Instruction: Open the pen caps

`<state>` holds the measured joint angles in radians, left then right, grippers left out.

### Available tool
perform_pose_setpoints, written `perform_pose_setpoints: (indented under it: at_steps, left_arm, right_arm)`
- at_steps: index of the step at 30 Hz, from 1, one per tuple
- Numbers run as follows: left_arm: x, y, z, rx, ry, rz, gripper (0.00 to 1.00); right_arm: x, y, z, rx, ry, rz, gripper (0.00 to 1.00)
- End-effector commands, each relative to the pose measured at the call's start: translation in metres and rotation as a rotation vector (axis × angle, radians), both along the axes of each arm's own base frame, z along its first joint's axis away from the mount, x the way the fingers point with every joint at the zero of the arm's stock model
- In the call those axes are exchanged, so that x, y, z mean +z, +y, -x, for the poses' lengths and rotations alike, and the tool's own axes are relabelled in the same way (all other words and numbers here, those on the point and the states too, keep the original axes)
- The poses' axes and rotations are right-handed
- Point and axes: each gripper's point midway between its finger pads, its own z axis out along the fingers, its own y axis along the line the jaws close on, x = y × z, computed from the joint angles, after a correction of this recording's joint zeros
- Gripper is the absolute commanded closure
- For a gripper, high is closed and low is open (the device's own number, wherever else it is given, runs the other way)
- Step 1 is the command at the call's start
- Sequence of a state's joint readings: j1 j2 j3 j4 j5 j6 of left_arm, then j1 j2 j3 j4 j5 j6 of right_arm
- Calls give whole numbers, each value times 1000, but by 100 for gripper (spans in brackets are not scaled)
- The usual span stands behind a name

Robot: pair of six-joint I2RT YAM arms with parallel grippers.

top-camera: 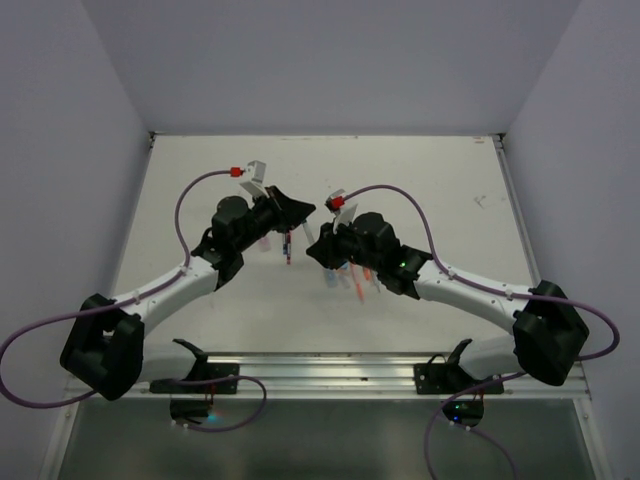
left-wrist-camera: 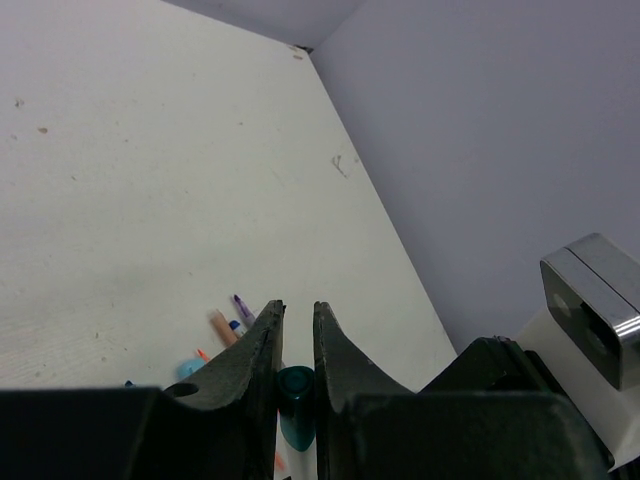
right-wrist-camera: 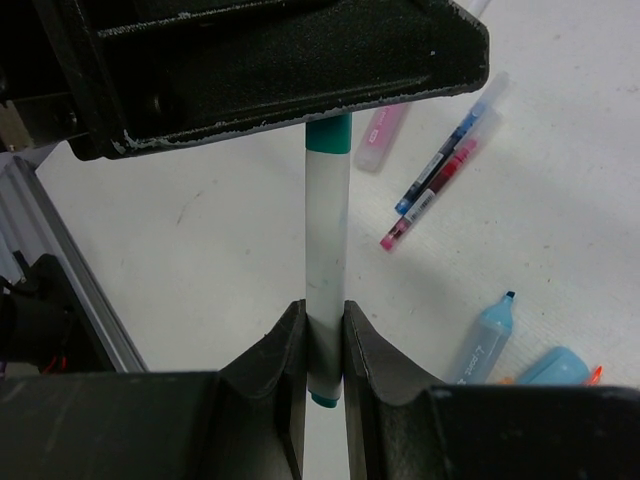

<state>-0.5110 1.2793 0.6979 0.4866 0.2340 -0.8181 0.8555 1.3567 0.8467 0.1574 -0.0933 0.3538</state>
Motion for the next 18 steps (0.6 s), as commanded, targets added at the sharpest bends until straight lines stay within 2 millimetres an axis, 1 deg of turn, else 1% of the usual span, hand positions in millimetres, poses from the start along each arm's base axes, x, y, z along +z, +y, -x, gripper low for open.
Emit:
perform_pose_setpoints:
  at_steps: [1, 3, 4, 7, 8, 9, 10, 11, 12, 14, 15, 18]
  left_arm:
    - [42, 2, -12, 29, -110, 10, 100]
    - [54, 8, -17, 64, -139, 3, 100]
    - [68, 12, -21, 82, -168, 11, 100]
    - [91, 23, -31, 133, -215, 25, 100]
    - [109, 27, -35, 157, -249, 36, 100]
    - [118, 30, -38, 172, -266, 41, 100]
    - [125, 35, -42, 191, -279, 43, 100]
    - [137, 38, -44, 206, -301, 55, 100]
    - [154, 42, -46, 224, -332, 71, 100]
    - [174, 52, -50, 257, -372, 93, 100]
    - [192, 56, -50, 270, -403, 113, 100]
    - [216, 71, -54, 309, -447, 135, 100]
  right_arm:
    - [11, 2, -1, 20, -44, -8, 100]
    - [4, -2, 1, 19, -33, 6, 100]
    - [-3, -4, 4, 22, -22, 19, 100]
    - [-11, -10, 8, 18, -11, 28, 100]
    - [-20, -13, 11, 18, 2, 41, 100]
    - [-22, -15, 13, 18, 5, 43, 100]
    - [-30, -18, 17, 20, 17, 54, 100]
    - [-33, -20, 18, 18, 23, 56, 100]
    - [-33, -21, 19, 19, 22, 55, 100]
    - [-43, -25, 24, 25, 37, 68, 100]
    - [-47, -26, 24, 22, 43, 74, 100]
    - [-58, -30, 31, 35, 58, 90, 100]
